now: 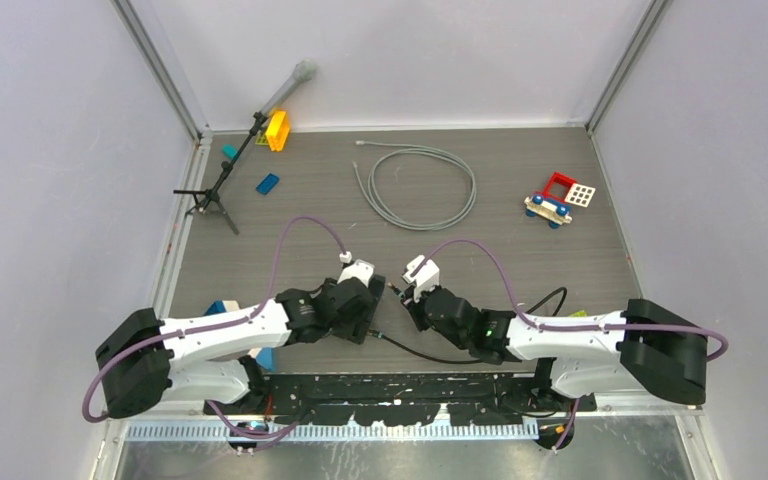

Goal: Insert the plug into the switch port
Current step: Pick up the switch port at the center of the board, then insert the connector into the switch port.

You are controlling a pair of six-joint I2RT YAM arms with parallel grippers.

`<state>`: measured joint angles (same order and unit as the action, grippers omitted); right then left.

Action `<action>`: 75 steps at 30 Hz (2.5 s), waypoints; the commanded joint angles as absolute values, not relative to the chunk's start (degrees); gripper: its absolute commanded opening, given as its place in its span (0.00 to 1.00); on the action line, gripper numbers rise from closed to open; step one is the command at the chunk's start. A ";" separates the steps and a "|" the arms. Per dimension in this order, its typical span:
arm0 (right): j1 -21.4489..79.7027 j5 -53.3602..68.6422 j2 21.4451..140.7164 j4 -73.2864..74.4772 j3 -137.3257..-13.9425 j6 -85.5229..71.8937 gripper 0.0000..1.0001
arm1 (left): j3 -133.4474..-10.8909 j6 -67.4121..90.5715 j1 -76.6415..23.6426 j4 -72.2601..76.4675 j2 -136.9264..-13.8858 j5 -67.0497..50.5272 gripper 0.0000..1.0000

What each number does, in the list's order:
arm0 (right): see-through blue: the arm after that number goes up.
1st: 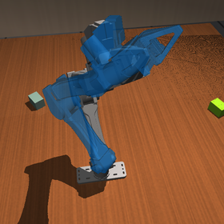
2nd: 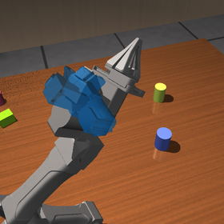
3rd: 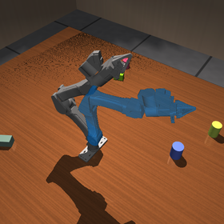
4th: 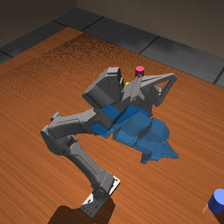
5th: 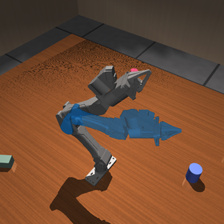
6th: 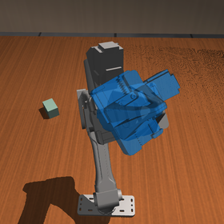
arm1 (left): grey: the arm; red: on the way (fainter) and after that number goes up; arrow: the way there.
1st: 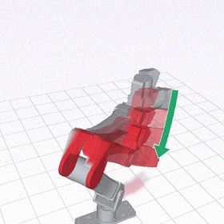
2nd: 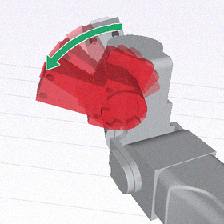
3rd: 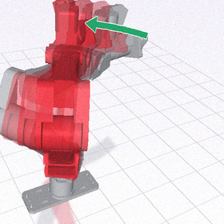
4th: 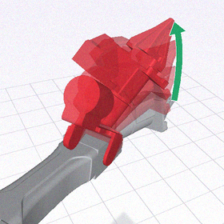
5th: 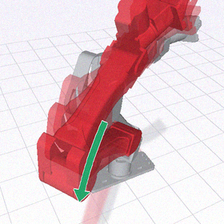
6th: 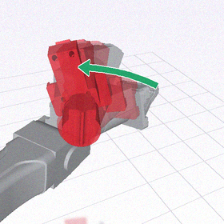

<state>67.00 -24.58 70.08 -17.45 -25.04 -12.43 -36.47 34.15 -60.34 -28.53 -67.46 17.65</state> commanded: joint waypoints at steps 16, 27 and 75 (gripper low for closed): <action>67.14 -23.85 75.19 -21.22 -25.81 -16.48 0.00 | -31.61 33.29 -61.85 -26.69 -61.14 19.46 0.00; 67.07 -21.27 73.92 -27.70 -22.90 -22.67 0.00 | -31.11 31.15 -61.80 -24.54 -60.85 16.68 0.00; 67.08 -18.29 75.69 -28.82 -24.32 -24.96 0.00 | -31.55 30.48 -61.82 -23.65 -62.86 15.12 0.00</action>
